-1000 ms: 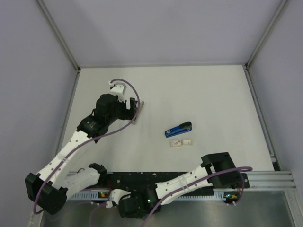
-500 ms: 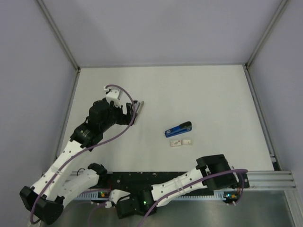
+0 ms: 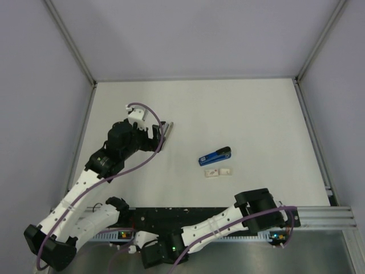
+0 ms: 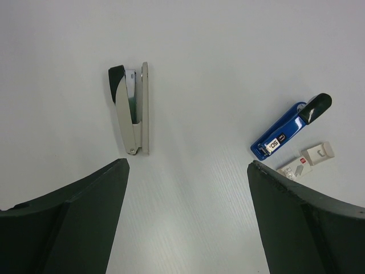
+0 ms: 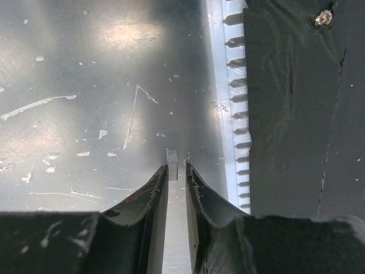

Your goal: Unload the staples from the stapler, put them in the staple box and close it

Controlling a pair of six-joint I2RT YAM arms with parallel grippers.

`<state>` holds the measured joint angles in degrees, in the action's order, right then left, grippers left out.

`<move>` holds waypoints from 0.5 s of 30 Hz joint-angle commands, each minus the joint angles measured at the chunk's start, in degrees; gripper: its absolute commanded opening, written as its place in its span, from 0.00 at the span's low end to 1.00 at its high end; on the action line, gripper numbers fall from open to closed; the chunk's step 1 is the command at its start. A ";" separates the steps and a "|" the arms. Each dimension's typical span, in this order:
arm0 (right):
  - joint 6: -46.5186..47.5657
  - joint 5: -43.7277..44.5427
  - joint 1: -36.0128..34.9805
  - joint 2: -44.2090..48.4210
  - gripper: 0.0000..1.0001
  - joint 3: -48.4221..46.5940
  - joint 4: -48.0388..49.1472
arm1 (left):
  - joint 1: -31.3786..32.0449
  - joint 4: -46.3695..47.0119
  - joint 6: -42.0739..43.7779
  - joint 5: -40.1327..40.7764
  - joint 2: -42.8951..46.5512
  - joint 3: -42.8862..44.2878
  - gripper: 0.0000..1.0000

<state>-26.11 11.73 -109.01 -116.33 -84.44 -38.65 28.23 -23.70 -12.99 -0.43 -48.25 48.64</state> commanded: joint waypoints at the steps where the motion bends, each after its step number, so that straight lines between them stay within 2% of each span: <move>1: -0.26 1.90 -0.59 -0.21 0.19 -2.83 -0.55 | -0.10 1.38 0.87 -0.36 0.61 -0.65 0.91; 9: 0.88 2.42 -0.68 -1.61 0.24 -4.94 -1.42 | -0.10 1.20 0.87 -0.72 0.96 -0.83 0.91; 15: 1.24 2.42 -0.59 -2.06 0.20 -5.47 -1.60 | -0.19 1.03 1.04 -0.80 0.70 -0.83 0.91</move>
<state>-25.52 12.91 -109.01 -117.82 -87.46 -40.12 28.23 -23.81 -12.49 -0.62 -48.25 48.40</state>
